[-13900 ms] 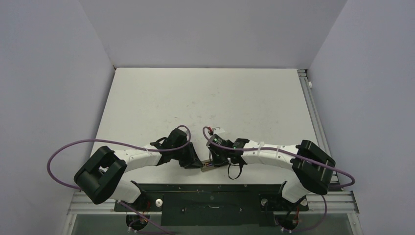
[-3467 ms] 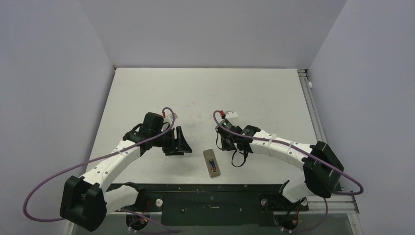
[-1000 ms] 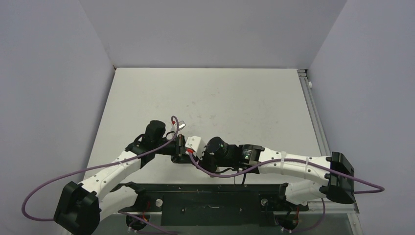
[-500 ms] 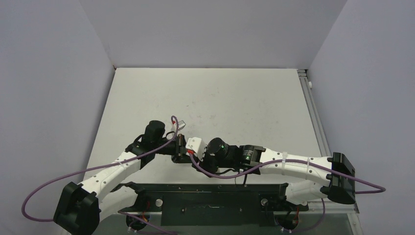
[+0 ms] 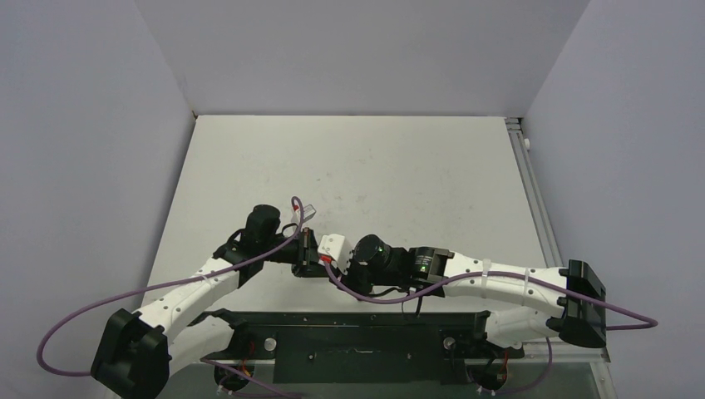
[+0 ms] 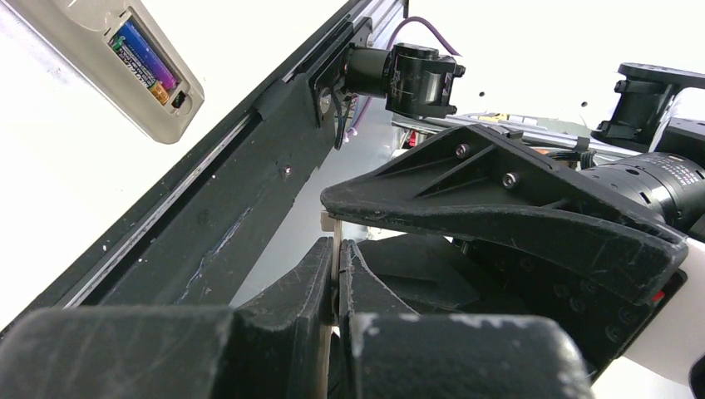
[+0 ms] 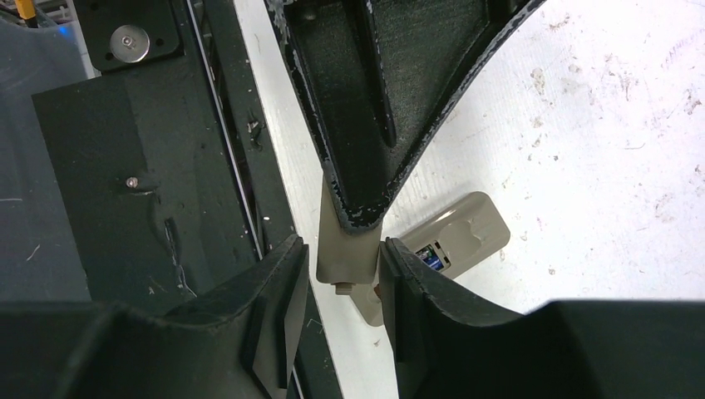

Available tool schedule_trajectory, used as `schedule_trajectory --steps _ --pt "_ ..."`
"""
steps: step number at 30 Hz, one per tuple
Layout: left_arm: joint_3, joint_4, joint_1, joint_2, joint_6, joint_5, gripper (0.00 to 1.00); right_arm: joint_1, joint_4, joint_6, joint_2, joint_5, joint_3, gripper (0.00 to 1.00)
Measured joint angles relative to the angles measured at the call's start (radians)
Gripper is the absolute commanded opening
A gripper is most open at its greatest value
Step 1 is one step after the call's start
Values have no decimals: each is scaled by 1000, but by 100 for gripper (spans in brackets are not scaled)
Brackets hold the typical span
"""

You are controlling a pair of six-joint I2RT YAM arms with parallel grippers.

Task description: Load the batteries into the remote control

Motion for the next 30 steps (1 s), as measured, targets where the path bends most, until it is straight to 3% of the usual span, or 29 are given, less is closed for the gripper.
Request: schedule_trajectory --steps 10,17,20,25,30 --pt "-3 3 0 0 0 4 0 0 0 -5 -8 2 0 30" --pt "-5 5 0 0 -1 5 0 0 -2 -6 -9 6 0 9" --pt "-5 6 0 1 -1 6 0 0 -3 -6 -9 6 0 9" --pt "-5 6 0 4 -5 7 25 0 -4 -6 -9 8 0 9" --pt "-5 6 0 6 -17 6 43 0 -10 0 -14 23 0 8"
